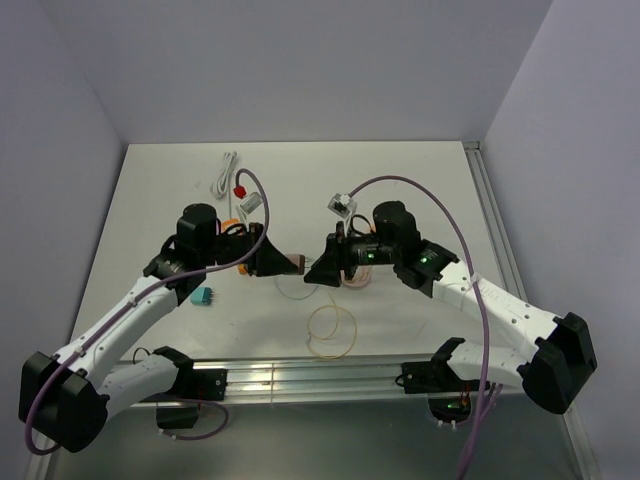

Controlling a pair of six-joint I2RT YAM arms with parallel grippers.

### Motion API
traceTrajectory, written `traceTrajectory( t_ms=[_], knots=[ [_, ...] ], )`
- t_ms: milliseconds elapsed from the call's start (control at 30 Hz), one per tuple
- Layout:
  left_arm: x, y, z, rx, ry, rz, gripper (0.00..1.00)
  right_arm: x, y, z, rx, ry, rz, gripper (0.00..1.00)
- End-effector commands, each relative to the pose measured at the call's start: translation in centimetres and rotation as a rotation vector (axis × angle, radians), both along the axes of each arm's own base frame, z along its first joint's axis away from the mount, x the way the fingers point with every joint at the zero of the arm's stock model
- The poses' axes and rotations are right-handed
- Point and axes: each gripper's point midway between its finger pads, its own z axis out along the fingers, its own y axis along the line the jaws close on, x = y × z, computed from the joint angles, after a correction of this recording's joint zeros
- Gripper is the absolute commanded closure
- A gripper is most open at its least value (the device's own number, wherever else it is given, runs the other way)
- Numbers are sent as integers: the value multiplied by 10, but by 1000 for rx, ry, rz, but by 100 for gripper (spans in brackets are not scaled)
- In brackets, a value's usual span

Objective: Insert the plug

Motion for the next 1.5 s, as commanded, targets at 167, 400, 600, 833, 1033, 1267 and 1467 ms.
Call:
traceTrajectory(
  t_ms=[167,400,600,833,1033,1267,1467],
  knots=[
    [-29,-5,26,-77,-126,-153,100,-8,9,36,156,-45,95,43],
    [-39,-12,27,-82,-138,-205,100,-7,14,43,182,-31,124,50],
    [-41,-15,33,-83,-173,-214,100,-13,16,43,203,-15,173,90],
    [-28,-9,25,-9,-167,-98,40,-6,10,40,191,-17,95,100],
    [-24,-4,22,16,-175,-55,32,-2,6,38,196,-6,58,100],
    [-26,-6,26,-4,-177,-63,40,-3,3,42,217,-6,59,100],
    [-26,-9,29,-24,-167,-80,46,-4,6,45,235,5,77,100]
  ],
)
